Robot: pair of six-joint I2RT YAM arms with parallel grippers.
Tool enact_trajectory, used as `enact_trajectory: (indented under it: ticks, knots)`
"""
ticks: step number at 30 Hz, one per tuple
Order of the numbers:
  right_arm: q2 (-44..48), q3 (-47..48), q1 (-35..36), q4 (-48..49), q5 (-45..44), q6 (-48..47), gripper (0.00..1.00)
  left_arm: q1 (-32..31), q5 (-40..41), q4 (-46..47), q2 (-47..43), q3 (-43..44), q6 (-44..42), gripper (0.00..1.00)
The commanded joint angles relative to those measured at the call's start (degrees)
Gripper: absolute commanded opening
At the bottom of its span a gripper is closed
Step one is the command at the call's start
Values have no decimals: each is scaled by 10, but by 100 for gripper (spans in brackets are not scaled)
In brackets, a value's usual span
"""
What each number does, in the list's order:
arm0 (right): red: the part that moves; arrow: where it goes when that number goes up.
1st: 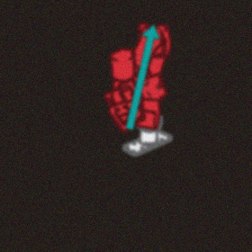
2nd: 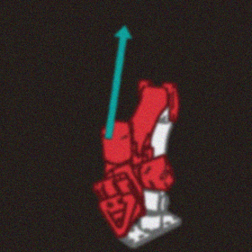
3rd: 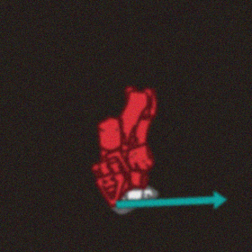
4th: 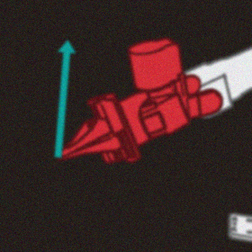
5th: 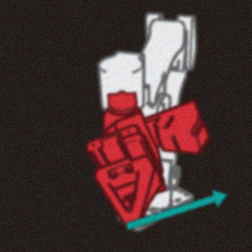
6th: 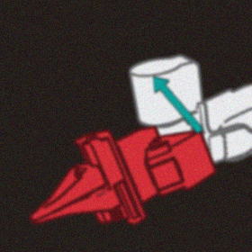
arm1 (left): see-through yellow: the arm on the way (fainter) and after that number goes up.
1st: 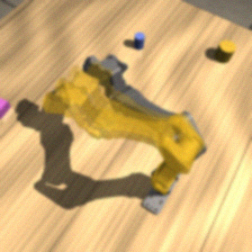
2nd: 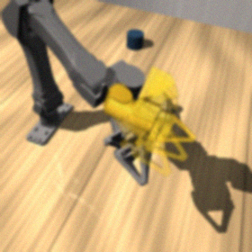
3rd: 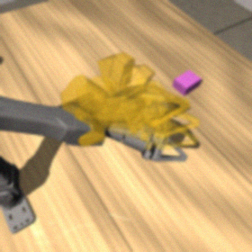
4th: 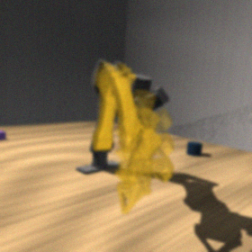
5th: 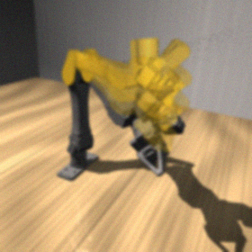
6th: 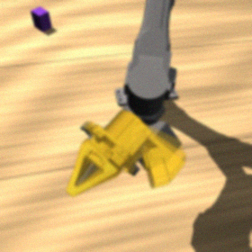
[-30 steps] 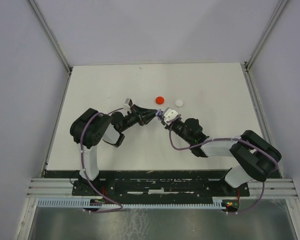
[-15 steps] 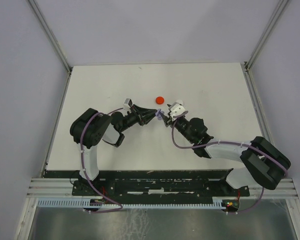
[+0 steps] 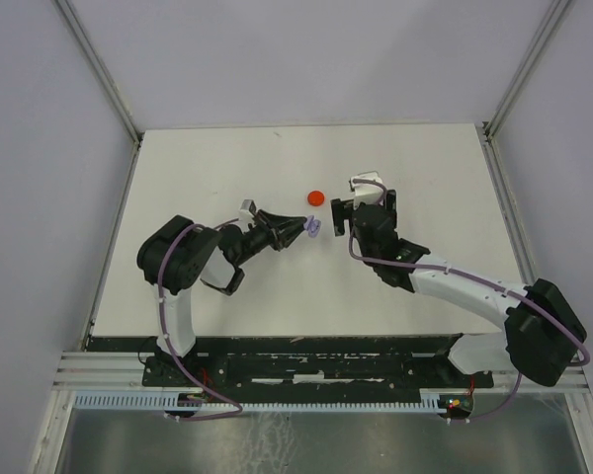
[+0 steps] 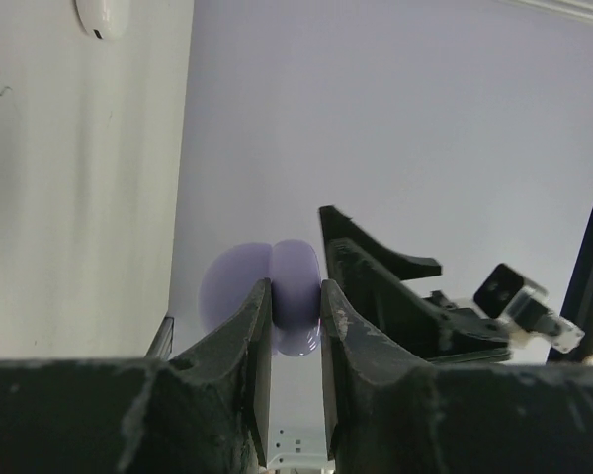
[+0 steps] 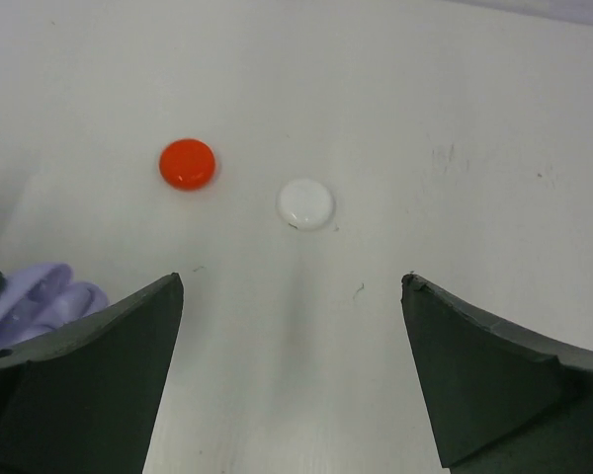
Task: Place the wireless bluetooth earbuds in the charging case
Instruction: Close the charging case.
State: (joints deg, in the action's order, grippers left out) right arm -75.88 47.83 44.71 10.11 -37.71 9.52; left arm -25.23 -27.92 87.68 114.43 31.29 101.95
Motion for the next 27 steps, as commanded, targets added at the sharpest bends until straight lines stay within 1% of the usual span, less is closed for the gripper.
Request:
enact_trajectory:
  ticks: [1,4,6,10,12,16,18,21,24,27]
  knots:
    - [-2,-74,-1,23,-30,30,100,-9,87,114,-35,-26,24,3]
    - [-3,-146,-1,163,10,-11,100,-15,133,114,-43,-28,41,3]
    - [-14,-178,-1,246,39,-35,100,-27,174,107,-50,-31,46,3]
    - [-63,-200,-1,354,103,-68,99,-61,242,75,-59,-26,61,3]
    - [-92,-207,-1,413,124,-75,100,-73,262,59,-62,-17,65,3]
    - [-157,-227,0,565,159,-84,100,-99,305,9,-77,-19,61,3]
    - [-190,-224,0,628,177,-88,100,-107,324,5,-77,-24,61,3]
    - [-230,-220,0,676,192,-72,100,-111,332,12,-64,-26,67,3]
    - [-250,-220,0,716,205,-63,99,-112,330,24,-49,-26,73,3]
    - [-258,-214,0,724,205,-63,99,-113,324,30,-37,-25,74,3]
